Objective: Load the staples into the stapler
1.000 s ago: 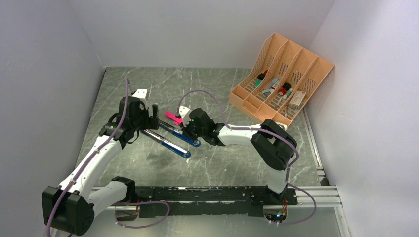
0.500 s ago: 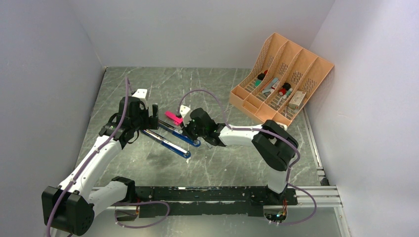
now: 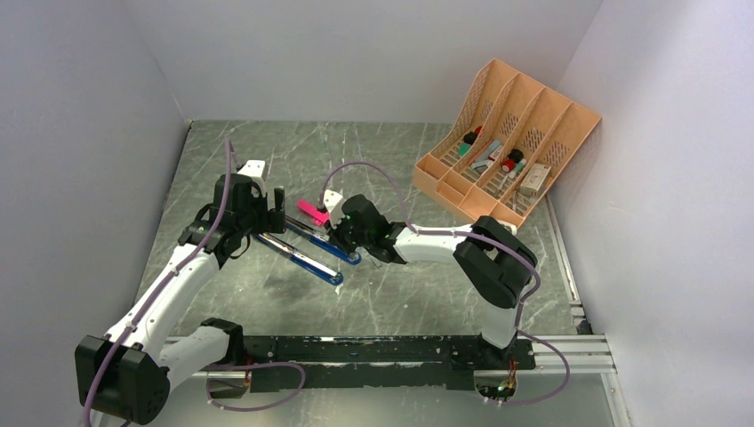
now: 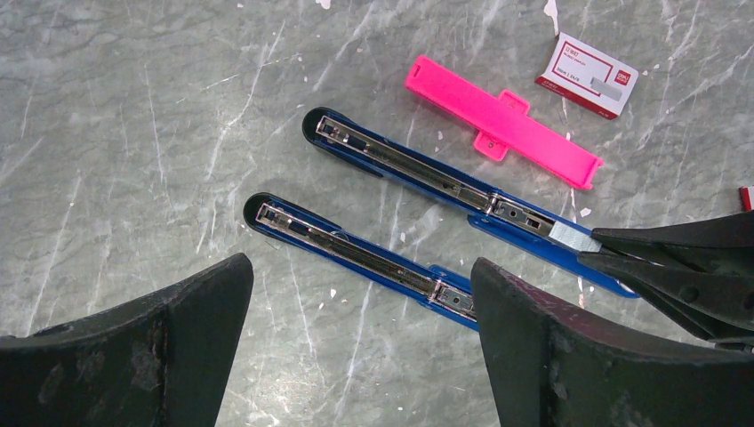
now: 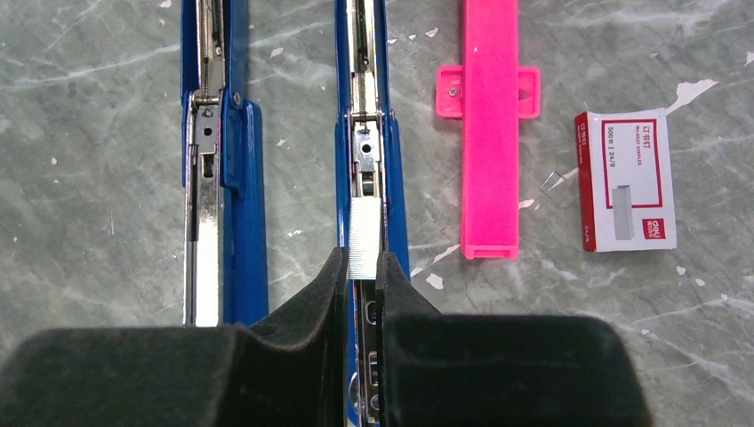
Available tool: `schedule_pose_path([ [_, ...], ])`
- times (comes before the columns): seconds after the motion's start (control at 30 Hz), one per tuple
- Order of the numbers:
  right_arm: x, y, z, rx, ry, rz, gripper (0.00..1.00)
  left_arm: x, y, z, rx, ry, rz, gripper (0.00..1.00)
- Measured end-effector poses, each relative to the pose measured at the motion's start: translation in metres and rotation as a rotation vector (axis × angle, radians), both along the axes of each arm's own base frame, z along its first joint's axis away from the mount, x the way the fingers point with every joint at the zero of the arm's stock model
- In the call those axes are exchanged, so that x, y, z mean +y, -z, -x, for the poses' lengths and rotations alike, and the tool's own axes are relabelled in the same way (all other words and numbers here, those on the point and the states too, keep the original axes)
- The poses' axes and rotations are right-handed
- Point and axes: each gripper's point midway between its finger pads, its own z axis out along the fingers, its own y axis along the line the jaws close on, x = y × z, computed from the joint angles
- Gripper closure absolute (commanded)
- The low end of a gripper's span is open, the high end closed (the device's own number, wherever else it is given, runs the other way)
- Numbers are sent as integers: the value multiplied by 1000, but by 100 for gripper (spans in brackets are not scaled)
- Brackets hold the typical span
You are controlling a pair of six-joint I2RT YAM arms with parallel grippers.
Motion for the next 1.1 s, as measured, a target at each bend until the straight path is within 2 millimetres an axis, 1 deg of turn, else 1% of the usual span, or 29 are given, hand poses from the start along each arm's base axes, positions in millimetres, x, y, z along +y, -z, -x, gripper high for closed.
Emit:
schedule_pose_path([
  [0.5,-2,2,1,9,0,12,100,0,0,0,0,0,0,4],
  [1.1,1,5,0,15,-1,20,100,0,0,0,0,1,1,4],
])
